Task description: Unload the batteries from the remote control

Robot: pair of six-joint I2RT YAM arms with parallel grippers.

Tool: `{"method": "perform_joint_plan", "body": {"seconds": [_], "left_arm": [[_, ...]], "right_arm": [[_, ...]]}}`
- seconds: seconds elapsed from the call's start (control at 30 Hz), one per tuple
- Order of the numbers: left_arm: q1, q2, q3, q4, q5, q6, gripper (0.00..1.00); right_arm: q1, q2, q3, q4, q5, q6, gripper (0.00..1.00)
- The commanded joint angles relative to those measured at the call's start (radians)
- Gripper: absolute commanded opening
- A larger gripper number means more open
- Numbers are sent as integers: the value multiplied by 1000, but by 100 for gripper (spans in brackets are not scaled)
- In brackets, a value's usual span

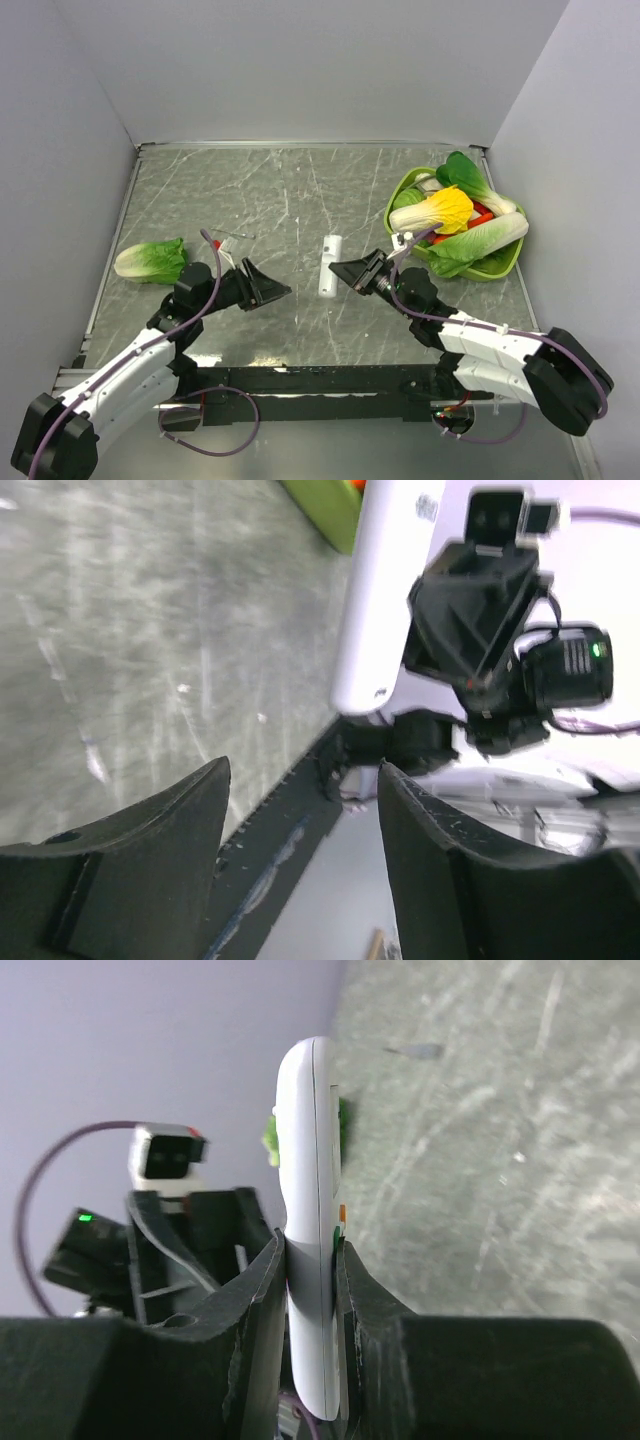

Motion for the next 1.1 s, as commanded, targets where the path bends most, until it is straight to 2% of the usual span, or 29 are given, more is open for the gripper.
{"method": "perform_joint_plan", "body": {"seconds": [0.0, 0.07, 0.1, 0.27, 0.47, 0.67, 0.7, 0.8, 0.83, 0.9, 0.93, 1.07], "left_arm": [[-2, 2, 127, -239, -153, 114, 66], [0, 29, 199, -330, -249, 146, 67], [0, 46, 228, -419, -271, 192, 68], [9, 170, 429, -587, -334, 300, 69], [47, 279, 567, -644, -352, 378, 69], [82, 370, 617, -644, -317, 421, 69], [89, 382, 614, -630, -308, 422, 69], [116, 398, 604, -618, -263, 421, 68], [125, 405, 601, -619, -257, 421, 68], [130, 416, 609, -630, -251, 432, 69], [133, 417, 610, -636, -248, 436, 69], [138, 424, 649, -676, -256, 461, 70]], "right_arm": [[-3, 92, -54, 126, -3, 70, 0], [-1, 173, -40, 157, -22, 108, 0], [-1, 198, -35, 157, -29, 125, 0], [-1, 362, -58, 292, -34, 208, 0], [28, 463, -55, 289, -2, 278, 0], [135, 549, -11, 294, 39, 332, 0], [149, 554, -9, 277, 94, 346, 0], [201, 551, -11, 252, 153, 393, 8], [210, 537, -8, 223, 177, 396, 18], [230, 514, 3, 171, 196, 393, 30], [232, 485, 9, 99, 205, 384, 41], [237, 392, 32, -106, 223, 349, 52]]}}
